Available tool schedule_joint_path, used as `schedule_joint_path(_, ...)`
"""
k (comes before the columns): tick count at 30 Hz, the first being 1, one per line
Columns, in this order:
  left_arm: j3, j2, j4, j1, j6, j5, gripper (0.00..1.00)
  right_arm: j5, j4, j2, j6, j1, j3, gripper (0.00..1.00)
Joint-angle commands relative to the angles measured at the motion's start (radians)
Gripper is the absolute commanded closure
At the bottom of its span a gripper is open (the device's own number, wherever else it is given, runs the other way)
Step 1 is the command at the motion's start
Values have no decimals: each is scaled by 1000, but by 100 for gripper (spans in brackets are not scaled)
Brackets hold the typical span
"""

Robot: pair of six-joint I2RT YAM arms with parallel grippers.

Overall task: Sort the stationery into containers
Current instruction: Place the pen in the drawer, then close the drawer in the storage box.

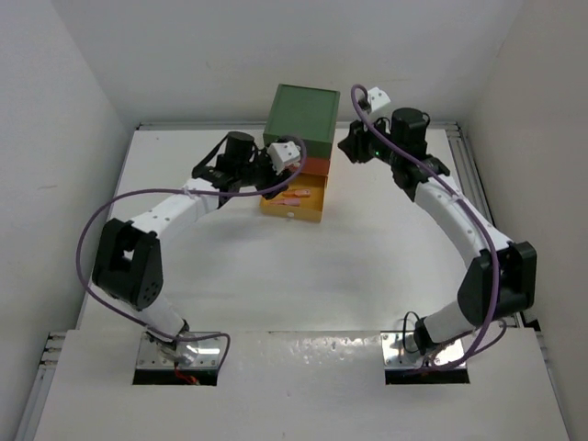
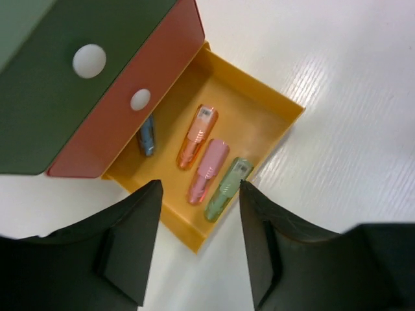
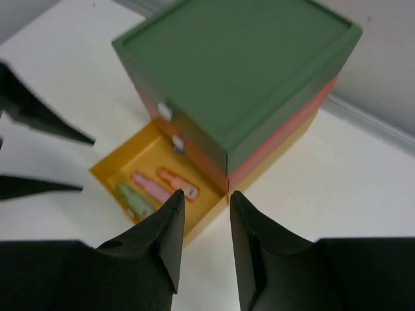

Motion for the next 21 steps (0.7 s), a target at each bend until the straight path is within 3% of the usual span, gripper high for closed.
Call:
schedule_joint_path(1, -59, -114, -4, 27, 75, 50, 44, 18, 82, 71, 65, 0, 124, 67)
schedule_joint_path(3, -105, -155, -10, 18, 126, 42, 47, 19, 89, 103, 70, 0, 164, 67)
schedule_joint_path(5, -203, -230, 11, -3, 221, 8, 59, 15, 92, 149, 79, 8, 219, 68)
schedule_joint_path(9, -367, -306, 100, -34, 358, -42, 97, 12, 105, 226, 78, 29, 288, 69)
schedule_joint_path(13, -575, -367, 226, -103, 480, -113, 100, 12, 133, 295, 105, 54, 333, 69)
schedule_joint_path(16, -782, -428, 448, -166, 566, -228, 100, 16, 161, 340, 119, 74, 345, 69)
schedule_joint_path(21, -959, -427, 763, -243, 700, -375, 100, 22, 156, 415, 114, 101, 413, 69)
